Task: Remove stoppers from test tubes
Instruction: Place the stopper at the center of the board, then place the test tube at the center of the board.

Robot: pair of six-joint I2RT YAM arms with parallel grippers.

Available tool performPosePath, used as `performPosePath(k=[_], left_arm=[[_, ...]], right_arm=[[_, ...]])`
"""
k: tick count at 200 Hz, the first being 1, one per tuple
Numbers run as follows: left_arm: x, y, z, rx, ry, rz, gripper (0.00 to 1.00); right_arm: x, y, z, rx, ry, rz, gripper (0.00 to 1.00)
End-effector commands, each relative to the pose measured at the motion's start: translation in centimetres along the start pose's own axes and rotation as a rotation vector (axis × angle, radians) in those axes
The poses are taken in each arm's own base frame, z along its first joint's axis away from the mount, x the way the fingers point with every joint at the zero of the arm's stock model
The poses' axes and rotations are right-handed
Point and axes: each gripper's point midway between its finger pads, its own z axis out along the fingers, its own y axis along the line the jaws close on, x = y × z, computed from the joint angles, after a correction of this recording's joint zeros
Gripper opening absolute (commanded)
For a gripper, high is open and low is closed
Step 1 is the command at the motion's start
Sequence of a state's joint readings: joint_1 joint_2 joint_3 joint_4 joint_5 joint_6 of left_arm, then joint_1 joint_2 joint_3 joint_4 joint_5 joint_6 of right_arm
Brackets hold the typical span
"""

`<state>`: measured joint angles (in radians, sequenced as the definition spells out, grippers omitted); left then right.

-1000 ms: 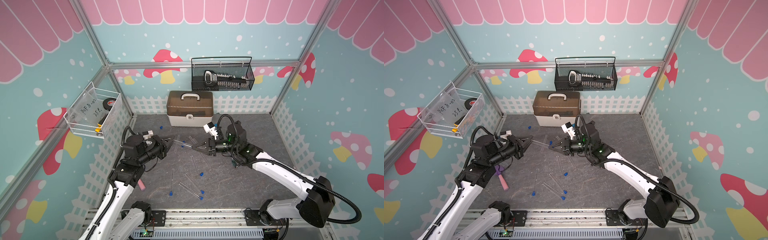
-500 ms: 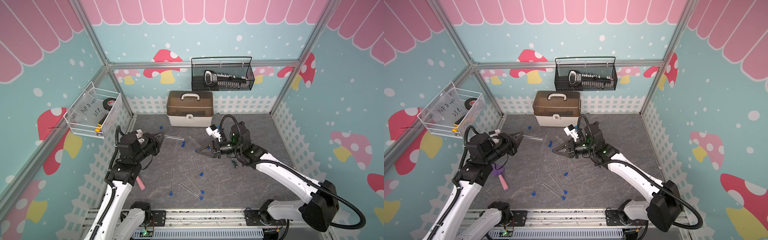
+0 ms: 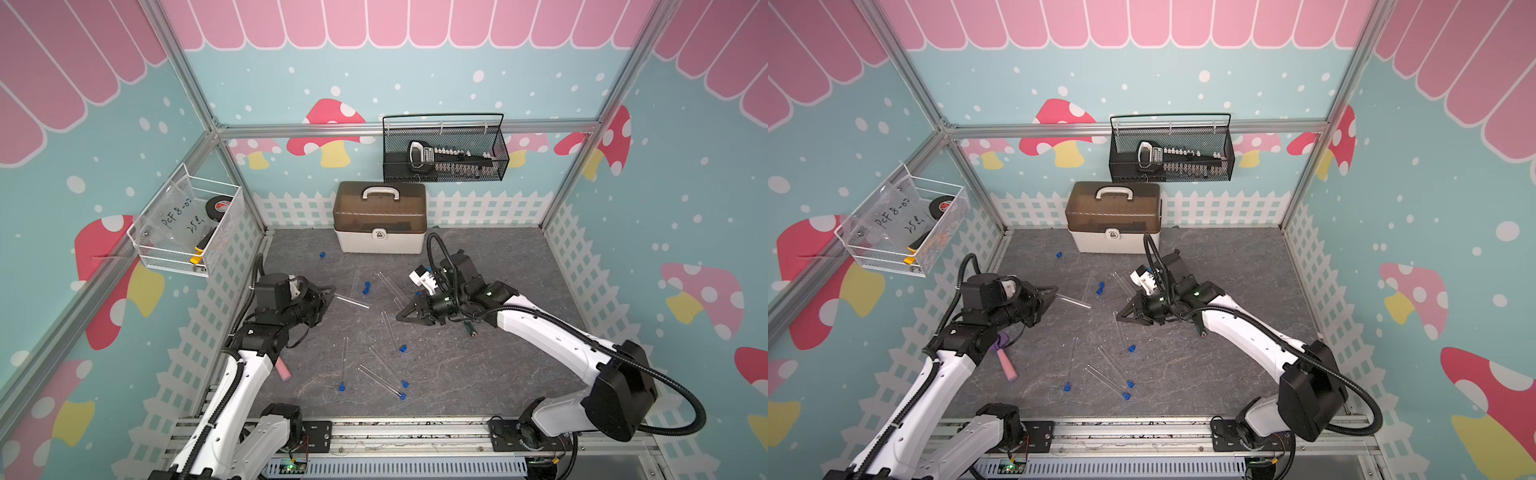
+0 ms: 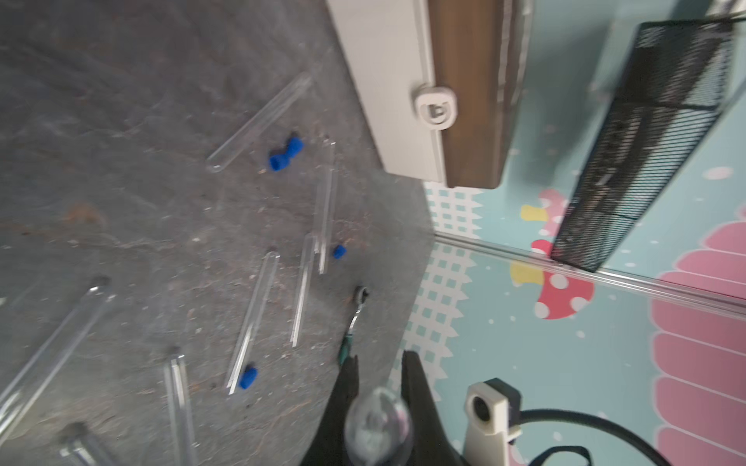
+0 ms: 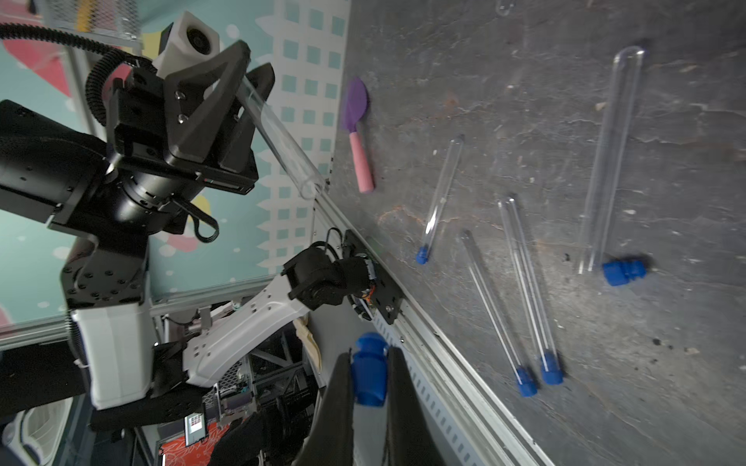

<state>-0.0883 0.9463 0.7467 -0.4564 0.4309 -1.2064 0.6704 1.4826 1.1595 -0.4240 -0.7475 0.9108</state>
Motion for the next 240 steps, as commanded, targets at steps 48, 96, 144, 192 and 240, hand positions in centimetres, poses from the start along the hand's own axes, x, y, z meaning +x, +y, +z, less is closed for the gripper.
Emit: performPosePath(k=[48, 96, 144, 192, 240], left_arm=[[1.9, 6.4, 6.2, -0.246, 0.141, 0.178, 0.00], [1.6, 8.7, 10.4, -0.322, 0.215, 0.207, 0.00], [2.6, 8.5, 13.2, -0.310, 0.278, 0.198, 0.00], [3.8, 9.3, 14.8, -0.342, 0.321, 0.198, 0.05], [3.9, 9.3, 15.1, -0.348, 0.332, 0.198, 0.17]], right_arm=[[1.1, -4.1, 6.6, 0.207, 0.201, -0.114, 0.00], [1.6, -5.7, 9.3, 0.261, 0.269, -0.111, 0.00], [1.6, -8.4, 12.1, 0.317, 0.323, -0.088, 0.01], [2.0, -10.9, 13.1, 0.376, 0.349, -0.058, 0.09], [1.9, -11.3, 12.5, 0.421, 0.338, -0.058, 0.24]])
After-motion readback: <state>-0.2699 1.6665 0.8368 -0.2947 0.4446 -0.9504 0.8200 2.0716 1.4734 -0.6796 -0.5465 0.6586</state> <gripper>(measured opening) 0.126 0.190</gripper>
